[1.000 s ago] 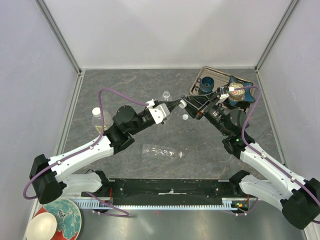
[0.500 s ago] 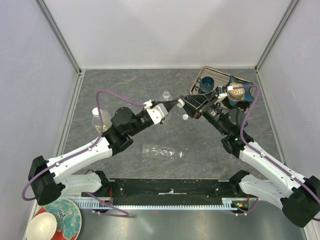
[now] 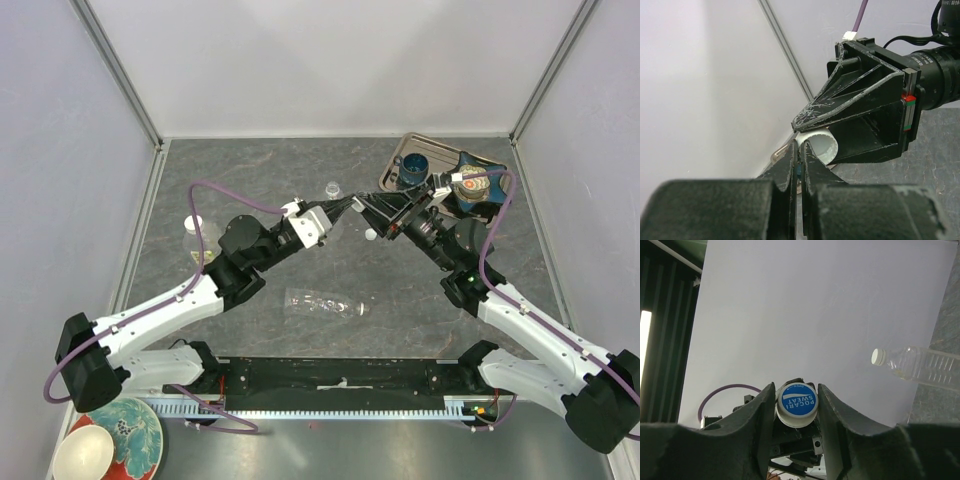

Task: Screw on the bottle caps
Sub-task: Pick up the bottle cap from the center of the board.

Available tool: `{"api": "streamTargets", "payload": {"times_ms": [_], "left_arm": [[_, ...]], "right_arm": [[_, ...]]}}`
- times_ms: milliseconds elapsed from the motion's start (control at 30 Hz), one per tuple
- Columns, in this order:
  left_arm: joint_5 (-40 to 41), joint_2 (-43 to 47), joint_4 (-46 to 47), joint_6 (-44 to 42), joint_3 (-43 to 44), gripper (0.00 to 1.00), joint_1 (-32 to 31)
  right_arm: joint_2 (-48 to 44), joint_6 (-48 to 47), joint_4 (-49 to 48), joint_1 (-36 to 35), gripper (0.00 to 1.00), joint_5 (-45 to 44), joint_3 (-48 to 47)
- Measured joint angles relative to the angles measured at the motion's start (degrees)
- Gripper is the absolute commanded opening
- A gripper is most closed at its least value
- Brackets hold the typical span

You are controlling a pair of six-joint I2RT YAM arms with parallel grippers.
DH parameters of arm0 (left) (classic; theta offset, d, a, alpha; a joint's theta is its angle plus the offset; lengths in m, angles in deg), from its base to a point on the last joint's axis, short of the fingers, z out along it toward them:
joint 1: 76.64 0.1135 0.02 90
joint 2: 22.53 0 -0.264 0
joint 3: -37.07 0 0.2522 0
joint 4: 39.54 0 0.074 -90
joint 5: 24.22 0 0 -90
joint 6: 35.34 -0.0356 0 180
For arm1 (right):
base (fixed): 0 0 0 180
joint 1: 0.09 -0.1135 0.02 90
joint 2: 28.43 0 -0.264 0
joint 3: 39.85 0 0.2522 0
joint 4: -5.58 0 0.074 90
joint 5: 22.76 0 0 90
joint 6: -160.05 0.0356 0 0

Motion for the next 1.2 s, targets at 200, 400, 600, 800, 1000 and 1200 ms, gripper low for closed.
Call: {"api": "streamTargets", "payload": {"times_ms": [200,400,600,800,1000,1200], "left_arm": [[-0.76,1.05,0.83,-0.04,-1.03,0.02,0.13],[-1.01,1.44,1.66,-0.04,-2.05,0.02,0.26],[-1.18,2.71,1.36,-0.2,-3.26,0.44,0.5],[0.15,4.37,-2.69,-0.61,-3.28,0.87,1.18],[1.62,5.57,-12.5,0.09,-1.57,0.99,4.11],[-10.71,6.86,-34.36,0.15,5.05,0.99,7.58]], "right_arm": [[0.0,0.02,0.15,-0.26,0.35,0.24,0.0],[0.0,-0.2,0.92,-0.42,0.26,0.31,0.0],[-0.07,-3.82,6.29,-0.52,0.21,1.16,-2.49],[-2.78,-9.6,13.0,-0.35,0.17,0.55,-7.39],[-7.23,-15.91,22.56,-0.42,0.18,-2.03,-9.66],[-10.56,-24.81,38.66,-0.39,0.18,-9.49,-13.6]]}}
